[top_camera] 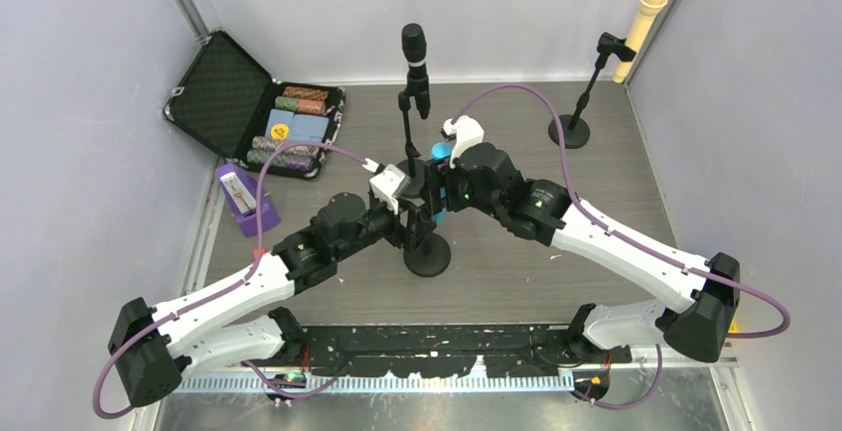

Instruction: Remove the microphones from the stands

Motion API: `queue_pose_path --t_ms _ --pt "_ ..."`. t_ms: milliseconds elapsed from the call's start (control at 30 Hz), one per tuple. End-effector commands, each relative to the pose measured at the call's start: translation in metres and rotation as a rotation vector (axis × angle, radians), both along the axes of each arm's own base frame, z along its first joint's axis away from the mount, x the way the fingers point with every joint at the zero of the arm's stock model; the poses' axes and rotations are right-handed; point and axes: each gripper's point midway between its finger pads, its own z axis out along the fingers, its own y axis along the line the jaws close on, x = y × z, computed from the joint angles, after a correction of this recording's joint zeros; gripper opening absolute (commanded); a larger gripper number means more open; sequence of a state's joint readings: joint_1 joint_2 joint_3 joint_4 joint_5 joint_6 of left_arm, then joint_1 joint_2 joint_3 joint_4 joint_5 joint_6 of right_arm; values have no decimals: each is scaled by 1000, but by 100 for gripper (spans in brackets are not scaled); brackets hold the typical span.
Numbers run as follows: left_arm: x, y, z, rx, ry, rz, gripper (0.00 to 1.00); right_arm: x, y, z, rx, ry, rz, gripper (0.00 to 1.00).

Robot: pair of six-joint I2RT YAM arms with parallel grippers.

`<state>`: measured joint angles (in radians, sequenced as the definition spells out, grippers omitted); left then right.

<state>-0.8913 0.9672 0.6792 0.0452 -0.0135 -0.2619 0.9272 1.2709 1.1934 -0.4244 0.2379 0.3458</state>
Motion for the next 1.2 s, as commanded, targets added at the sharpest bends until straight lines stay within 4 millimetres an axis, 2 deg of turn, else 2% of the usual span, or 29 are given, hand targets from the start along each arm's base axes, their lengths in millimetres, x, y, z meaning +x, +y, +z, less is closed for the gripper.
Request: queue_pose_path --t_ms 0,133,233,333,467,533,633,767,933,1033,1167 --pt "7 -3 13 -34 -56 19 64 5 7 26 53 -46 14 71" --pt "5 -4 6 -4 -47 0 47 6 4 28 45 -60 16 65" --pt "3 -5 4 17 -51 -20 34 7 3 29 39 -72 13 65" --pt "-1 -6 2 36 -58 -49 28 10 2 29 30 -81 3 70" --pt "-7 -8 -4 65 -56 -98 27 15 5 33 30 -101 -3 72" --pt "-8 -8 -7 75 -55 -107 23 19 8 36 33 -110 -6 71" --pt "-9 -7 -7 79 -59 -110 13 21 14 36 32 -106 7 63" --pt "-10 -4 -8 89 -64 -110 5 19 15 37 48 -105 13 47" --pt "-10 -4 -7 98 -67 -112 0 18 9 37 43 -110 -3 35" --pt "-11 -1 -14 130 -51 -113 0 23 1 35 11 -122 -44 30" --pt "-9 2 -14 144 -45 -99 0 32 -15 33 -60 -137 -125 28"
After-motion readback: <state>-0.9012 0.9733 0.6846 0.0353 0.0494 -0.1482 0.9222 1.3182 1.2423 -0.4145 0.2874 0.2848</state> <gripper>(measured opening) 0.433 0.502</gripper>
